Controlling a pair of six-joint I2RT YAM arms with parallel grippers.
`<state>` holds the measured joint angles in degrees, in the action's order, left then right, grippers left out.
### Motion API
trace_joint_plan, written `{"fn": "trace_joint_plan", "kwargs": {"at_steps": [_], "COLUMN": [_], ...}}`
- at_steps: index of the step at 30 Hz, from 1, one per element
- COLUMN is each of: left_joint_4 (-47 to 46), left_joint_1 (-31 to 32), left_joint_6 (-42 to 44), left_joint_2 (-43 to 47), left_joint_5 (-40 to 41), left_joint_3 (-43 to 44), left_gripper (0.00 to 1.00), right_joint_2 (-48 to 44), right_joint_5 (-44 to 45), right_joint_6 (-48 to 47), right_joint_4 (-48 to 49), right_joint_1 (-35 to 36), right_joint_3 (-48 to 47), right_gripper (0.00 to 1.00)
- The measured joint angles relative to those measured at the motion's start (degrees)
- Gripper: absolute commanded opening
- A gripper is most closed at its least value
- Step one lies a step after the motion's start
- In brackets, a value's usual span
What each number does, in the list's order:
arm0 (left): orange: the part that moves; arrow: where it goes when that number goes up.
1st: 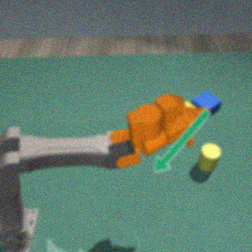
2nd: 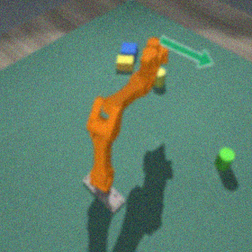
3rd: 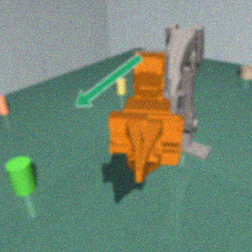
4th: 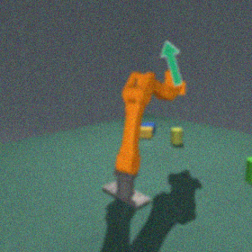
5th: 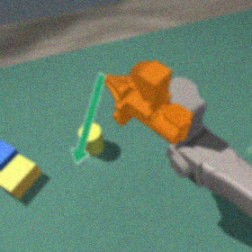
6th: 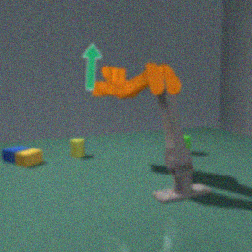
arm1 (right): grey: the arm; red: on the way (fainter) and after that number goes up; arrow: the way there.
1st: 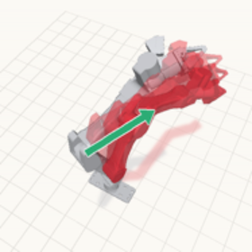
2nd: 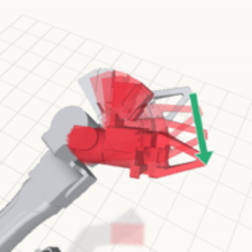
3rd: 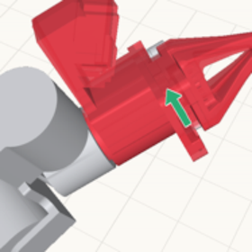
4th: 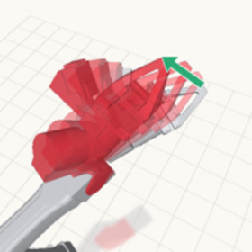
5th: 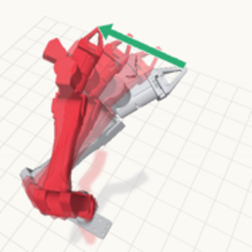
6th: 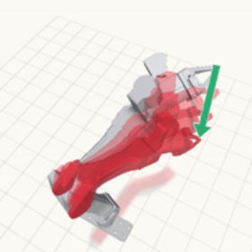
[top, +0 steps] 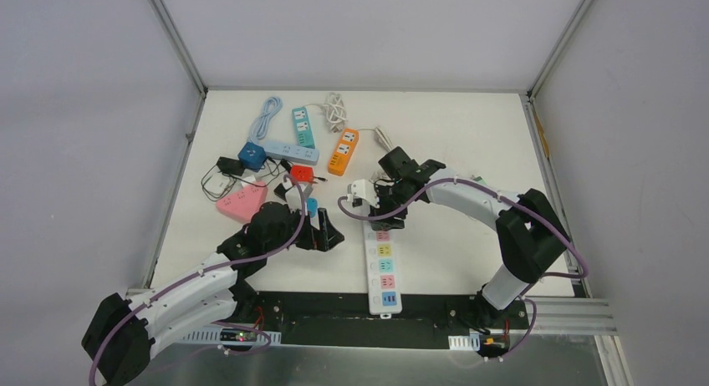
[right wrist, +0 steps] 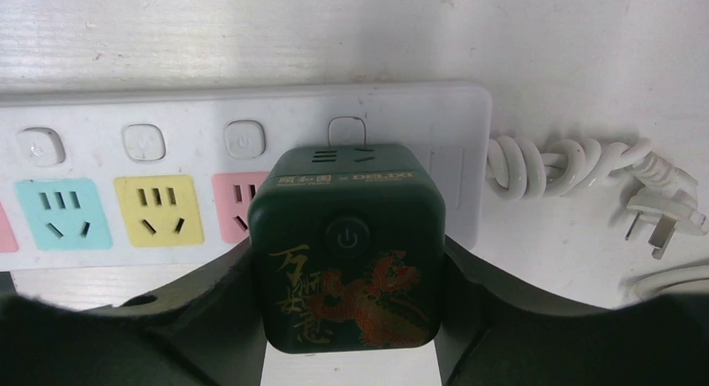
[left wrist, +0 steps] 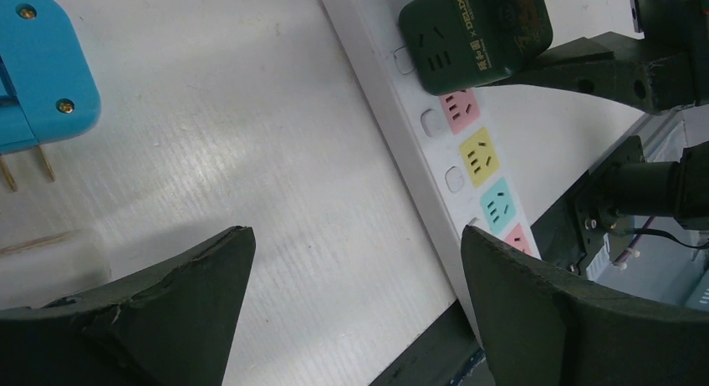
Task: Pull the plug off the socket
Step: Remove the plug from the socket.
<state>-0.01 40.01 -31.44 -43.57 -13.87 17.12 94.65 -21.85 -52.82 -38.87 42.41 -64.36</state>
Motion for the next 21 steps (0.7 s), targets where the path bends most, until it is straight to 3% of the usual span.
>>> {"fn": "trace_joint_plan", "kwargs": {"at_steps": [2,5,15,21], "left_joint_4": [-1.1,-3.2,-10.1,-16.0], "left_joint_1": [0.0,0.0,0.0,1.1], "left_joint_6": [-0.8,-2.0,-3.6,-0.4], "left_joint_2": [-0.5,-1.9,-6.6,-9.0], "left_joint_5": [-0.3,-1.1,-1.7,0.0], "left_joint_3": [-0.2,-0.4,-1.0,-1.0], "left_gripper": [0.96,0.95,0.95,0.92], "right_joint_2": [0.0,0.0,0.2,1.7], "right_joint_5": [0.1,0.5,5.0,7.1], "right_joint_6": [-0.1,0.8,11.0,18.2], "right_joint_4": [0.0,0.0,1.4,2.3], "right_joint_1": [0.0,-0.1,-4.1,-7.0], "right_joint_3": [0.0,0.0,-0.4,-2.0], "right_gripper": [0.10,0.00,0.00,0.00]}}
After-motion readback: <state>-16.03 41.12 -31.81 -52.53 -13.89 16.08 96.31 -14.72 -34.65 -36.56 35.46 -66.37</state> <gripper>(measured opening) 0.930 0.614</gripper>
